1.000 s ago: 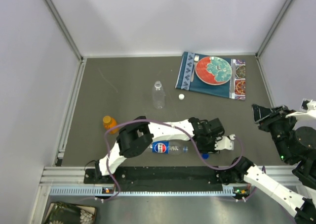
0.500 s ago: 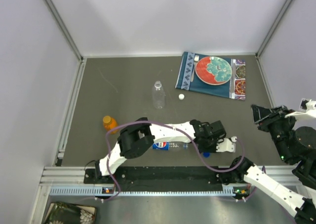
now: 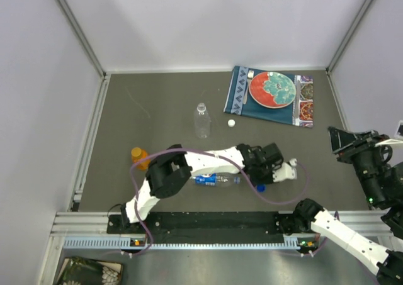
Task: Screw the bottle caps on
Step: Pick up the bottle cap from the center of the board.
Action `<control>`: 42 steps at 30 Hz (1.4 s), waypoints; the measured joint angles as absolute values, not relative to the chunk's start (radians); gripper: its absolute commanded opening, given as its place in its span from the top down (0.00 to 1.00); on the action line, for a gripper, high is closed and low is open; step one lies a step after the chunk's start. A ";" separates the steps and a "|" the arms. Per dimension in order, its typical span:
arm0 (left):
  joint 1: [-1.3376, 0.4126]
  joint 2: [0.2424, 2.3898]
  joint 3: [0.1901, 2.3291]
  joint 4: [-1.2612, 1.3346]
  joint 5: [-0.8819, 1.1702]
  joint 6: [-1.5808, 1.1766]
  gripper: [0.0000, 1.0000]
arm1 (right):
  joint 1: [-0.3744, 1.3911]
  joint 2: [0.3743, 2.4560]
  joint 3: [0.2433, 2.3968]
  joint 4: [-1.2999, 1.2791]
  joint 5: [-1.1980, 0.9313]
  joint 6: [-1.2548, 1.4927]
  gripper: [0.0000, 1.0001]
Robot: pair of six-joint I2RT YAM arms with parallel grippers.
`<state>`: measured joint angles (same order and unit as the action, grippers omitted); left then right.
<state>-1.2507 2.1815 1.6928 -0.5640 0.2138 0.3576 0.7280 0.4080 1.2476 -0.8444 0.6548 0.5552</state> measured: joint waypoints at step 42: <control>-0.544 1.422 1.452 0.452 1.156 -1.199 1.00 | 0.828 0.798 0.975 0.370 -0.359 -0.271 0.35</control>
<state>-0.5438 1.4223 1.4521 0.4519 1.1557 -1.1988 0.8280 0.7979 0.9749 0.3702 -0.3592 -0.2714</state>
